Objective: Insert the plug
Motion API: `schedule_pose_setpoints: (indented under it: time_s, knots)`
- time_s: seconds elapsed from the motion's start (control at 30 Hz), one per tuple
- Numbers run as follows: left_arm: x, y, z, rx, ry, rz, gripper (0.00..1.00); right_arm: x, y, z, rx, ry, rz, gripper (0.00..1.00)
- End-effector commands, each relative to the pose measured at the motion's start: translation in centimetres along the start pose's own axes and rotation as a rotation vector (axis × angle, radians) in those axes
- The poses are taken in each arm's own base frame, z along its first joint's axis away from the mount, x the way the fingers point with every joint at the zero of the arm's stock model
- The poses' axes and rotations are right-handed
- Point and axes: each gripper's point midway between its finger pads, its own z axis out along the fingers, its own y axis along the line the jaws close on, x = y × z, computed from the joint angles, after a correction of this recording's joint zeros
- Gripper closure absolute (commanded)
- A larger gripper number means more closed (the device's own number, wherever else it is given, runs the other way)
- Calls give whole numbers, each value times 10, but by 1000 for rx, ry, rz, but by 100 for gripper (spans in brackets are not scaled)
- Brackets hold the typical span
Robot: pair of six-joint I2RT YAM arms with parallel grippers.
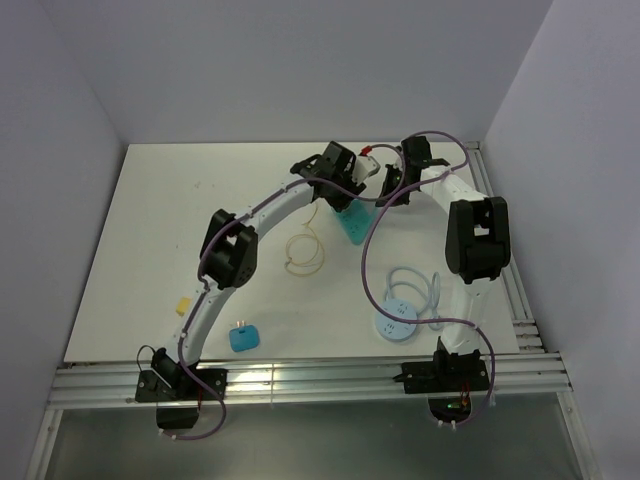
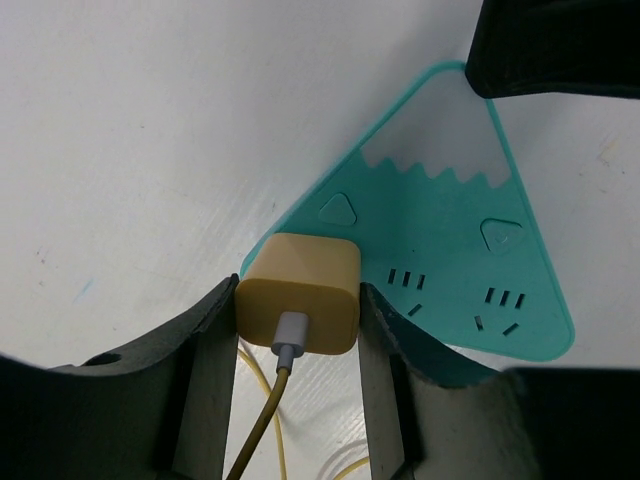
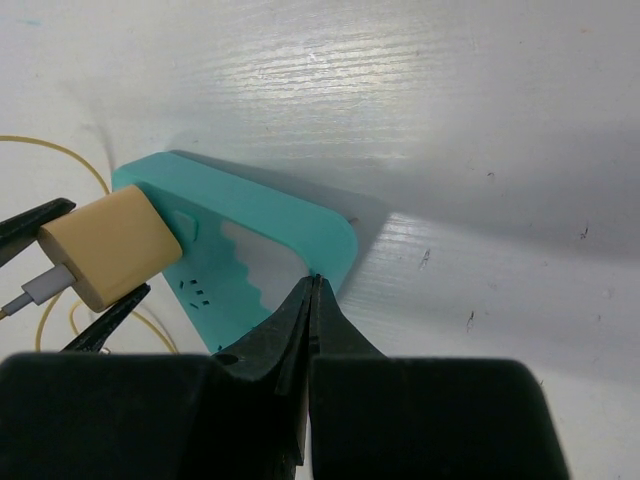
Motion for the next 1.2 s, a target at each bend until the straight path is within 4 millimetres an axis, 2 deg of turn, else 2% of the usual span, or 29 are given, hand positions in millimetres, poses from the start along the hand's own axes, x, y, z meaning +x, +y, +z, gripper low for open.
schedule_pose_setpoints:
  time_s: [0.0,0.03,0.07,0.2,0.23,0.33,0.37,0.4,0.47,0.53,0.6,0.67,0.8,0.83,0.87,0.9,0.93,1.07,1.13,1.17]
  knots:
    - [113,-51,43,116,364,-31,100,54,-2,16,37,189,11,100]
    - [104,-49,40,115,333,-24,100,54,-1,15,37,185,8,100]
    - [123,-50,39,107,371,-18,100,54,-1,15,38,185,8,100]
    - [114,-48,36,91,373,-4,100,56,-1,16,34,186,14,100]
    - [123,-53,38,94,415,-2,100,55,0,17,30,183,19,100]
    - [117,-59,35,120,409,9,100,57,2,18,30,192,13,100]
    - [127,-62,38,125,403,5,100,59,4,19,32,196,7,100]
    - [121,-62,36,135,366,-6,100,59,3,18,36,194,6,100]
    - [108,-43,27,130,320,-63,100,59,1,15,46,187,0,100]
    - [100,-37,32,112,316,-49,100,59,2,14,45,185,-1,100]
    - [100,-53,34,124,342,-17,100,59,2,15,43,187,1,100]
    - [105,-58,36,111,359,5,100,59,3,15,39,189,3,100]
    - [113,-52,32,131,371,-17,100,59,1,14,49,185,2,100]
    - [124,-56,35,152,409,-27,100,59,1,15,49,185,2,100]
    - [110,-55,35,144,385,-22,100,59,1,15,49,185,2,100]
    - [117,-69,43,159,411,-4,100,59,1,16,47,187,4,100]
    - [119,-72,42,161,430,5,100,60,2,16,43,191,6,100]
    - [118,-68,35,152,394,-3,100,59,1,14,50,187,1,100]
    - [129,-70,39,179,432,-13,100,59,1,14,50,184,2,100]
    - [123,-71,34,190,435,-11,100,59,1,15,51,186,2,100]
